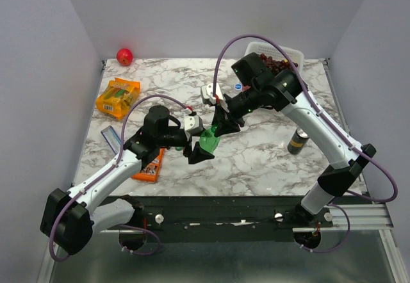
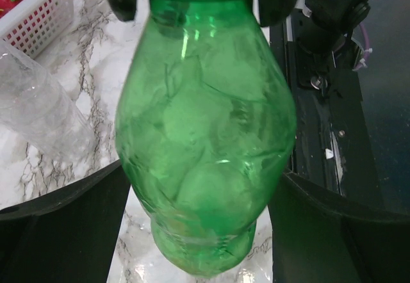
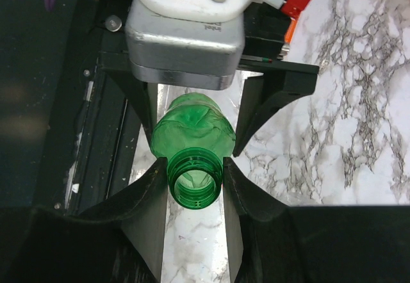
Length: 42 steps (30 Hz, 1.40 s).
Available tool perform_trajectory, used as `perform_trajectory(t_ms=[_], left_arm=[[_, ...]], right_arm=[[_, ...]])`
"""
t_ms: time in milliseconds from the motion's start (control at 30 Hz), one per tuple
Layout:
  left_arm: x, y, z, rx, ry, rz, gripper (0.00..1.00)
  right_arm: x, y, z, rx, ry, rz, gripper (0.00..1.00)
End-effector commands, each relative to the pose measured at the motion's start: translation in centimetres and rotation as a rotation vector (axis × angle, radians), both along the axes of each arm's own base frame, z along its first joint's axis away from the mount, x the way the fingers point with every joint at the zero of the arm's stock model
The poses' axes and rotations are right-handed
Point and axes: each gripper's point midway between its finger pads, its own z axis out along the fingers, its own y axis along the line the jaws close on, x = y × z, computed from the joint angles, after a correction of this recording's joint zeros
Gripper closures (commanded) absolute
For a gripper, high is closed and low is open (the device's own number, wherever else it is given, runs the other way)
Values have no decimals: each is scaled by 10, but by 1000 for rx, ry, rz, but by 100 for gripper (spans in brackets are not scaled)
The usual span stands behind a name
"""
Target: Screw on the bottle caps
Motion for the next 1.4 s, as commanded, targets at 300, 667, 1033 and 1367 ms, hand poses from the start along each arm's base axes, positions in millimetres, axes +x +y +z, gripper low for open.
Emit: perform_trajectory(t_ms=[300,667,1033,1367], left_arm=[[-4,-2,-8,14,4,-36,14],[4,-4,5,-16,-23,-5,28],[9,1,10,-63,36,55,36],[10,6,6,-60,37,66,76]], right_arm=[[-8,11,22,76,3,44,86],[-5,17,20,77,22,54,84],[-2,20,20,78,22,50,84],[13,24,30,89,-17,-24,50]])
